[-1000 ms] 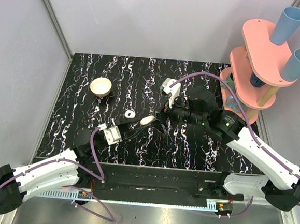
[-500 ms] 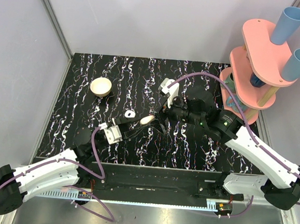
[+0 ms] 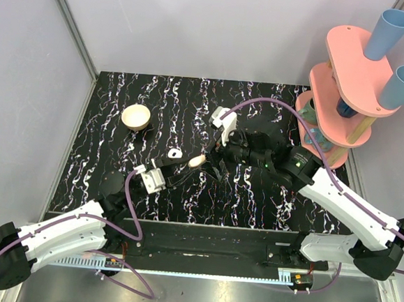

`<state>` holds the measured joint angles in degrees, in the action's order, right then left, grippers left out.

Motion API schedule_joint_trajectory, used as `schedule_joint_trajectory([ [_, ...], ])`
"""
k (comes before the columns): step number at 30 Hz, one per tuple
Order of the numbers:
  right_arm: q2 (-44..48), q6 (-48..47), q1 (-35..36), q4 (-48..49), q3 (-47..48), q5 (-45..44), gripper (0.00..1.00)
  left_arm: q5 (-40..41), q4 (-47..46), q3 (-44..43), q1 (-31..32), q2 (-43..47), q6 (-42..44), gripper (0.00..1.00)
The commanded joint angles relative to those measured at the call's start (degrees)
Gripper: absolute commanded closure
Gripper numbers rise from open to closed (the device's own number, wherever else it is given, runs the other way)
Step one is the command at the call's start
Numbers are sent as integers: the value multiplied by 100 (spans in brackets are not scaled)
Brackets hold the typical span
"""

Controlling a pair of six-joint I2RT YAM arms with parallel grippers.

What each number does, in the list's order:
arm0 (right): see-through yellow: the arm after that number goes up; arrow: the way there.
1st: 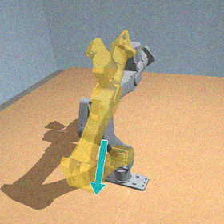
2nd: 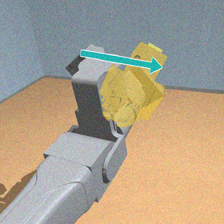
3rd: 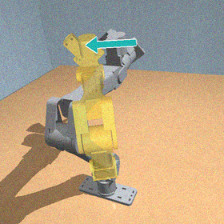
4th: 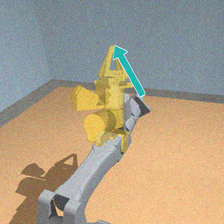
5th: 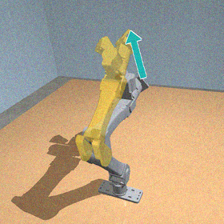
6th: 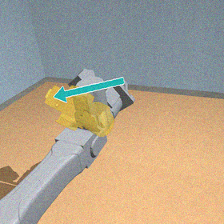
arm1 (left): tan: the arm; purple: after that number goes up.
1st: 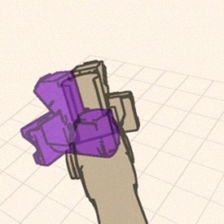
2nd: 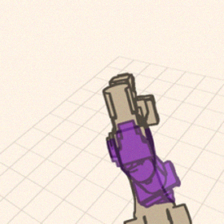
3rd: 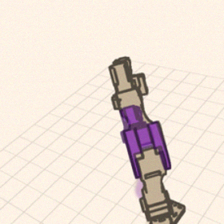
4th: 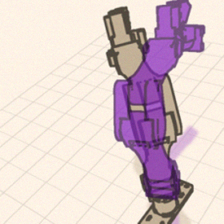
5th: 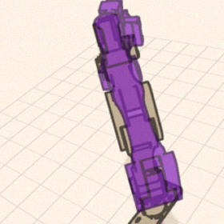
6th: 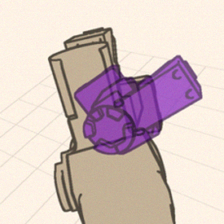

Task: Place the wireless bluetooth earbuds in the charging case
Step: Open the charging case.

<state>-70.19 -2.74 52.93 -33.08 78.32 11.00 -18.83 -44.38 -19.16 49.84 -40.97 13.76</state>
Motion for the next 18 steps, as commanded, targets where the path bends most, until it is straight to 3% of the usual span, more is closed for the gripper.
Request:
schedule_joint_trajectory([
  [1, -12, -43, -72, 609, 25, -1265, 17, -1043, -519, -299, 157, 80, 39, 100],
  [5, 93, 125, -107, 820, 42, -1461, 17, -1184, -484, -264, 157, 80, 127, 100],
  [18, 138, 239, -362, 997, 209, -951, 16, -1404, -334, -220, 183, 107, 206, 100],
])
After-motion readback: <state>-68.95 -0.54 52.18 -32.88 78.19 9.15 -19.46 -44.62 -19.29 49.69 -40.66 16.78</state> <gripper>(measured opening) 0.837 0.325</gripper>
